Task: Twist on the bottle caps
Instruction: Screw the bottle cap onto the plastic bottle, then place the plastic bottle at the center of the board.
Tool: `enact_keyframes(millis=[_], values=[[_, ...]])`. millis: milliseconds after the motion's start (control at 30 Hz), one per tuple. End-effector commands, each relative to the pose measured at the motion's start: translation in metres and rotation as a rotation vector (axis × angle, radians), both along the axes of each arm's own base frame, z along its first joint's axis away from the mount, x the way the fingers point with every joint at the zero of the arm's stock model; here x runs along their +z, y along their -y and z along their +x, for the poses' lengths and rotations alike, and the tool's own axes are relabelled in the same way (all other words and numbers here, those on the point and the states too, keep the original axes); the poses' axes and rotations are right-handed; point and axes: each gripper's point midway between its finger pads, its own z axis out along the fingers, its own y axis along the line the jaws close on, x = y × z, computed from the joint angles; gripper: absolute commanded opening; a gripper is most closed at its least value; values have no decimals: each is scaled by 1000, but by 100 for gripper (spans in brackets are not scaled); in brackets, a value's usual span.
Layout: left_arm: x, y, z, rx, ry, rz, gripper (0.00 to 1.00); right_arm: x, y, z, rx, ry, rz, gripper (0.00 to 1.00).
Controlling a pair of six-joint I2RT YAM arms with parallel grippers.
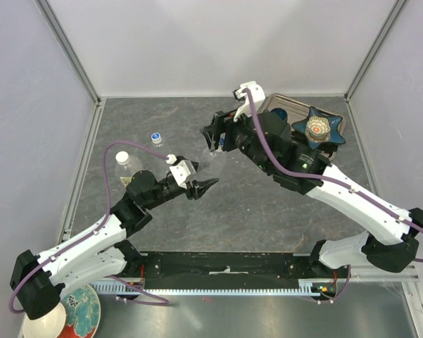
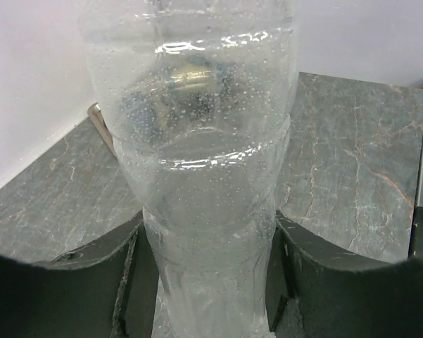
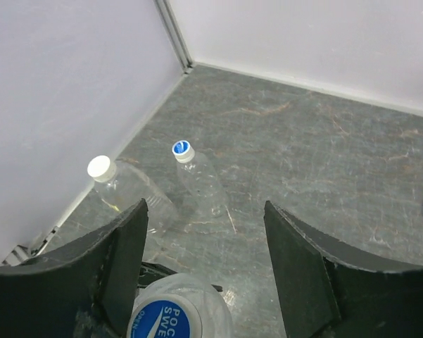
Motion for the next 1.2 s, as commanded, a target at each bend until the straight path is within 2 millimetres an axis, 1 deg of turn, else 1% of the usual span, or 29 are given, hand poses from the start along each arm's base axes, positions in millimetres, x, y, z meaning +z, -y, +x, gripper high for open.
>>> enact_keyframes(millis=[0, 33, 67, 133, 200, 233, 300, 333, 400, 500, 600, 633, 700, 733, 767, 800, 833, 900, 933, 1000, 1033, 1133, 1167], values=[[34, 0, -5, -26, 112, -60, 2, 35, 0, -17, 113, 66, 107, 68], [34, -1, -5, -20, 111, -62, 2, 31, -2, -19, 135, 70, 95, 59], [35, -1, -4, -16, 112, -63, 2, 29, -4, -20, 146, 69, 91, 54], [36, -3, -3, -3, 112, -65, 2, 25, -7, -22, 168, 65, 78, 52], [35, -4, -1, 9, 102, -68, 2, 20, -10, -25, 191, 54, 65, 58], [34, -5, 0, 18, 97, -68, 2, 19, -11, -26, 198, 54, 61, 63], [32, -6, 1, 28, 83, -67, 2, 22, -7, -28, 198, 61, 68, 67], [29, -7, 4, 44, 70, -65, 2, 23, -6, -29, 197, 64, 67, 70], [27, -8, 5, 54, 61, -67, 2, 25, -1, -28, 184, 74, 62, 72], [25, -9, 6, 59, 55, -69, 2, 26, 0, -29, 185, 79, 64, 72], [26, -12, 10, 88, 51, -71, 2, 22, -1, -31, 199, 74, 57, 61], [25, -13, 12, 100, 49, -70, 2, 20, -2, -32, 205, 69, 56, 52], [25, -16, 16, 125, 47, -72, 2, 18, -2, -33, 208, 63, 57, 40], [24, -19, 19, 152, 43, -74, 2, 16, -3, -34, 212, 56, 58, 26], [22, -20, 21, 167, 39, -72, 2, 15, -3, -35, 216, 52, 57, 22], [21, -22, 23, 181, 38, -71, 2, 12, -3, -34, 216, 43, 50, 22], [21, -24, 27, 202, 34, -74, 2, 12, -4, -35, 217, 38, 49, 26], [23, -25, 28, 213, 32, -80, 2, 4, -6, -34, 222, 18, 28, 38], [24, -25, 29, 213, 32, -81, 2, 3, -6, -34, 222, 16, 25, 42], [25, -25, 29, 214, 28, -84, 2, 1, -7, -33, 220, 11, 24, 44], [26, -25, 30, 216, 28, -88, 2, 1, -6, -34, 220, 11, 26, 47], [26, -26, 31, 221, 25, -86, 2, -2, -6, -34, 224, 7, 23, 53], [26, -26, 32, 224, 25, -86, 2, -2, -7, -35, 229, 7, 21, 53]])
